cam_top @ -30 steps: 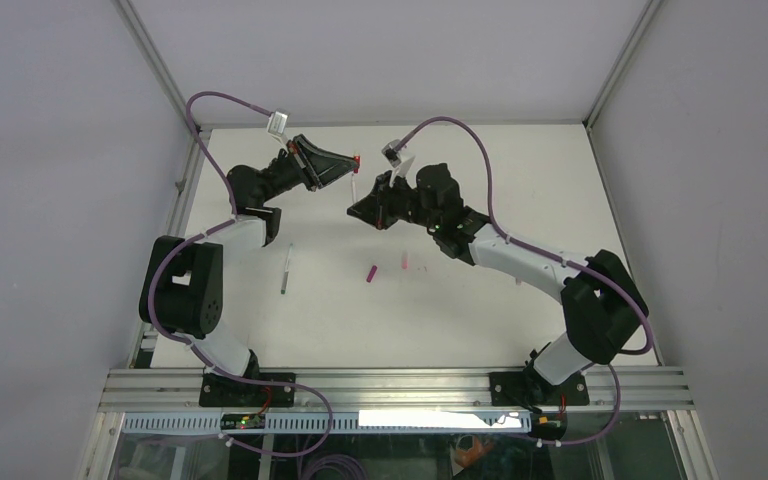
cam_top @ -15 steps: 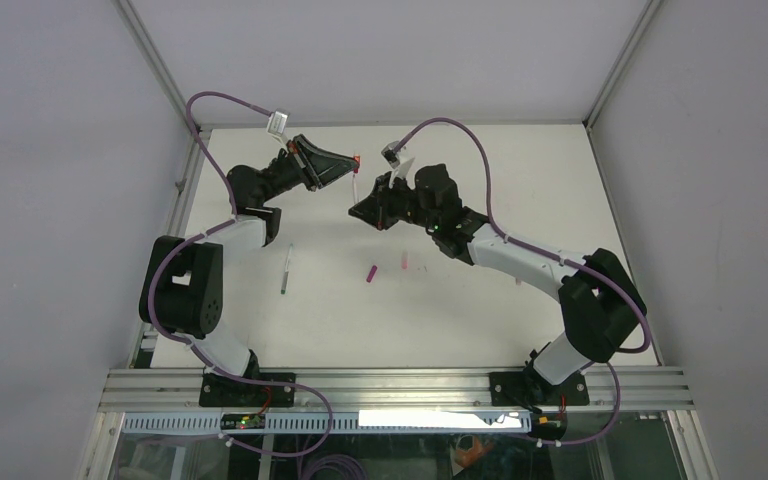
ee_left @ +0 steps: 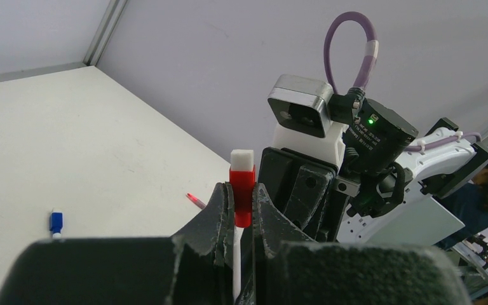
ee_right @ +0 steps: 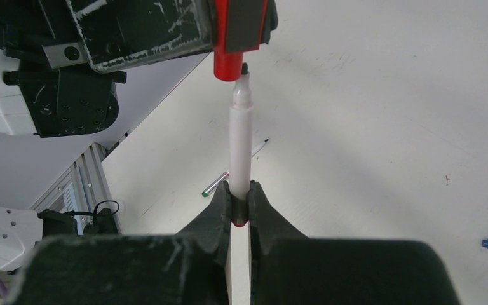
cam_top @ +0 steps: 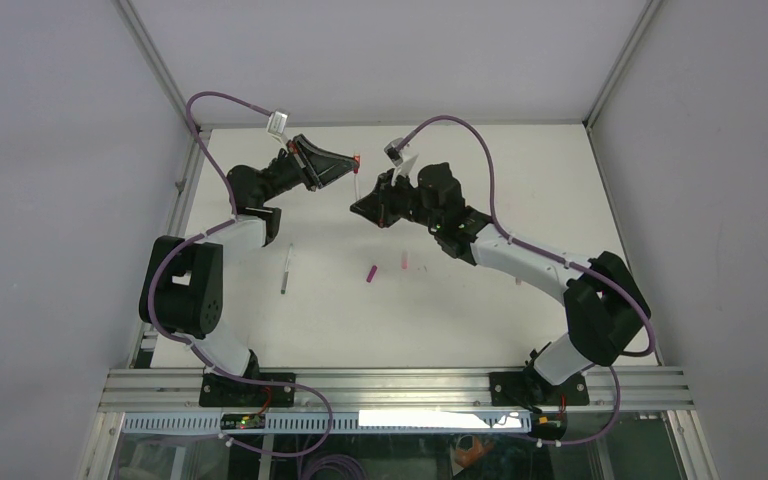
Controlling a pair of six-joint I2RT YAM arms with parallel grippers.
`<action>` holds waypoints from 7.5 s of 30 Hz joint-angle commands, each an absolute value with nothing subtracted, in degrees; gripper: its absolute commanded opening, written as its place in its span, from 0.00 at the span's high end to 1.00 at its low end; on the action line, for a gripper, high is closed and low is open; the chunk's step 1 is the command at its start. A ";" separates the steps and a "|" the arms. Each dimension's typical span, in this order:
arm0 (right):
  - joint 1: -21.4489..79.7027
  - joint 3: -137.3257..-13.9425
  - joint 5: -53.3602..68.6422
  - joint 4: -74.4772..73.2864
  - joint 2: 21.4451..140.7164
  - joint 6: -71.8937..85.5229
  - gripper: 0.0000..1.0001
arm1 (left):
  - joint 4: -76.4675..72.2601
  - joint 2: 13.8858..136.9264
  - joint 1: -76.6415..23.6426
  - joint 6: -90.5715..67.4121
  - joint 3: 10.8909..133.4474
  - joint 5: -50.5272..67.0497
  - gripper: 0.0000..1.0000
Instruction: Insert the pens into the pen caps
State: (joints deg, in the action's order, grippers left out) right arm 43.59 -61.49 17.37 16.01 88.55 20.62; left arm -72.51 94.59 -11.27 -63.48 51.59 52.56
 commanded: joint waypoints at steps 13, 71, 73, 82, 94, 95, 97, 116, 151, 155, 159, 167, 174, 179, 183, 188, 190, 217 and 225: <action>43.05 -64.23 17.41 18.34 86.42 19.16 1.00 | -81.79 93.39 -11.35 -63.15 51.66 51.19 1.00; 42.58 -65.87 17.66 17.89 88.57 19.32 1.00 | -81.76 90.52 -12.47 -61.70 49.11 46.58 1.00; 42.54 -65.98 17.75 17.77 88.30 19.25 1.00 | -81.75 90.68 -12.48 -61.70 49.18 46.64 1.00; 42.58 -66.09 17.93 17.59 87.66 19.32 1.00 | -81.77 91.37 -12.48 -61.61 49.53 46.80 1.00; 42.53 -66.61 17.93 17.40 86.91 19.18 1.00 | -81.75 91.62 -12.48 -61.57 49.48 46.85 1.00; 42.49 -66.74 17.93 17.34 86.90 19.21 1.00 | -81.74 91.64 -12.48 -61.60 49.53 46.85 1.00; 42.61 -66.88 17.93 17.35 87.00 19.20 1.00 | -81.81 91.75 -12.48 -61.56 49.45 46.85 1.00; 42.57 -68.63 18.01 17.20 87.74 19.05 1.00 | -81.74 91.52 -12.35 -61.37 48.43 46.58 1.00; 42.60 -67.84 18.72 17.29 87.49 19.57 1.00 | -81.82 93.74 -10.99 -61.96 52.95 45.70 1.00; 42.60 -69.03 18.48 16.66 87.68 19.04 1.00 | -81.74 93.78 -10.99 -61.97 52.30 45.87 1.00; 42.63 -69.92 18.13 16.18 88.05 18.54 1.00 | -81.74 93.85 -10.99 -61.96 52.12 46.01 1.00; 42.39 -71.64 17.84 15.73 89.31 18.18 1.00 | -81.77 93.51 -10.99 -61.88 51.18 46.39 1.00; 41.08 -74.24 15.25 16.69 90.62 17.83 1.00 | -81.79 93.29 -12.20 -62.06 49.12 48.48 1.00; 40.03 -77.77 15.06 17.24 92.47 17.68 1.00 | -81.82 94.40 -14.94 -61.46 47.43 51.76 1.00; 39.38 -80.18 15.29 16.60 92.65 16.75 1.00 | -81.78 94.36 -16.11 -59.40 43.33 52.66 1.00; 38.23 -81.74 15.38 15.98 92.14 15.87 1.00 | -81.75 92.73 -16.17 -56.23 38.03 53.62 1.00; 37.65 -81.90 15.38 16.10 91.94 15.99 1.00 | -81.81 92.11 -16.17 -55.41 36.88 54.33 1.00; 33.62 -82.14 15.20 21.27 90.61 19.24 1.00 | -81.78 89.81 -19.86 -46.99 28.98 59.99 1.00; 31.77 -81.01 14.68 23.41 88.24 19.79 1.00 | -81.76 90.79 -19.86 -46.41 27.75 60.15 1.00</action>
State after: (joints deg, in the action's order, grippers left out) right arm 39.92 -74.02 27.33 -6.37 94.59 15.62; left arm -77.62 89.54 -15.46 -48.12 33.91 37.54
